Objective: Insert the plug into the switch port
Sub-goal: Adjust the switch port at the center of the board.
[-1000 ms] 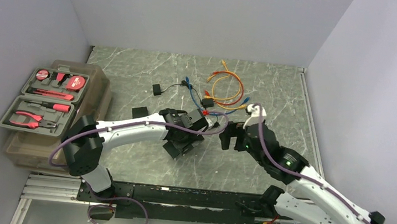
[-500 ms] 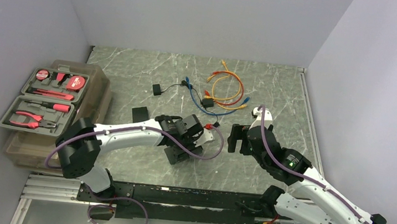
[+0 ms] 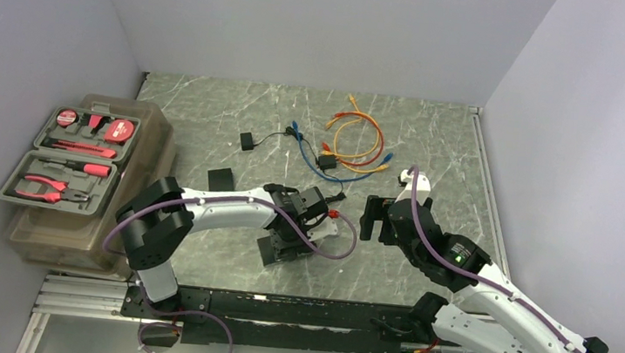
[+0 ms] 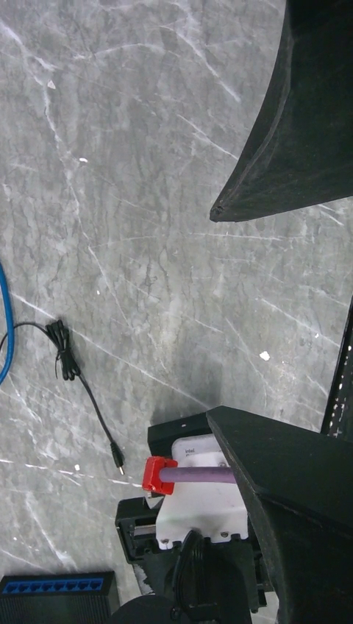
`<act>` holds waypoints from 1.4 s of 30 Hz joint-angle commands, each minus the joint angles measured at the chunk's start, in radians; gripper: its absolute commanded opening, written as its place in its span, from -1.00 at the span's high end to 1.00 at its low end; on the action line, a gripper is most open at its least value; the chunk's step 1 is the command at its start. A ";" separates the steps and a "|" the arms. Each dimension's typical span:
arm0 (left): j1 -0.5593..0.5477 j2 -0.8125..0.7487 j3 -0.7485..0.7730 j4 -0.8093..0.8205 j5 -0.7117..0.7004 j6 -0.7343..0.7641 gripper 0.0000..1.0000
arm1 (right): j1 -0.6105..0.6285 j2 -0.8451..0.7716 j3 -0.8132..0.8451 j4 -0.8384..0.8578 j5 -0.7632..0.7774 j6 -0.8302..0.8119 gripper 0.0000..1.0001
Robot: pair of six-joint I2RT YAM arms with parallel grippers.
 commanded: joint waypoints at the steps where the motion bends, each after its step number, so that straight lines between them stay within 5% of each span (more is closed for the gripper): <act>1: -0.007 0.031 0.051 -0.025 0.025 0.045 0.93 | -0.002 -0.008 0.026 0.000 0.040 0.011 -0.99; 3: -0.007 0.036 0.057 -0.023 0.027 0.048 0.67 | -0.003 -0.007 0.026 -0.001 0.042 0.010 -0.99; 4: -0.007 0.034 0.057 -0.021 0.027 0.050 -0.33 | -0.003 -0.005 0.026 -0.003 0.042 0.010 -0.99; 5: -0.007 0.030 0.058 -0.018 0.025 0.050 -0.91 | -0.002 -0.005 0.027 -0.004 0.042 0.008 -0.99; 6: -0.007 0.022 0.057 -0.016 0.020 0.051 -0.98 | -0.002 -0.005 0.028 -0.005 0.043 0.009 -0.99; 16: -0.007 -0.124 0.068 -0.024 -0.092 0.019 -0.99 | -0.003 0.000 0.030 0.010 0.035 -0.005 -0.99; 23: -0.006 -0.253 0.047 -0.023 -0.206 -0.187 -0.99 | -0.003 0.034 0.002 0.055 -0.017 -0.013 -0.99; 36: -0.005 -0.402 -0.175 0.115 0.131 -0.654 -0.99 | -0.003 0.209 -0.073 0.253 -0.149 -0.002 -0.87; 42: -0.007 -0.550 -0.338 0.279 0.312 -0.783 -0.99 | -0.007 0.287 -0.099 0.325 -0.207 0.014 -0.53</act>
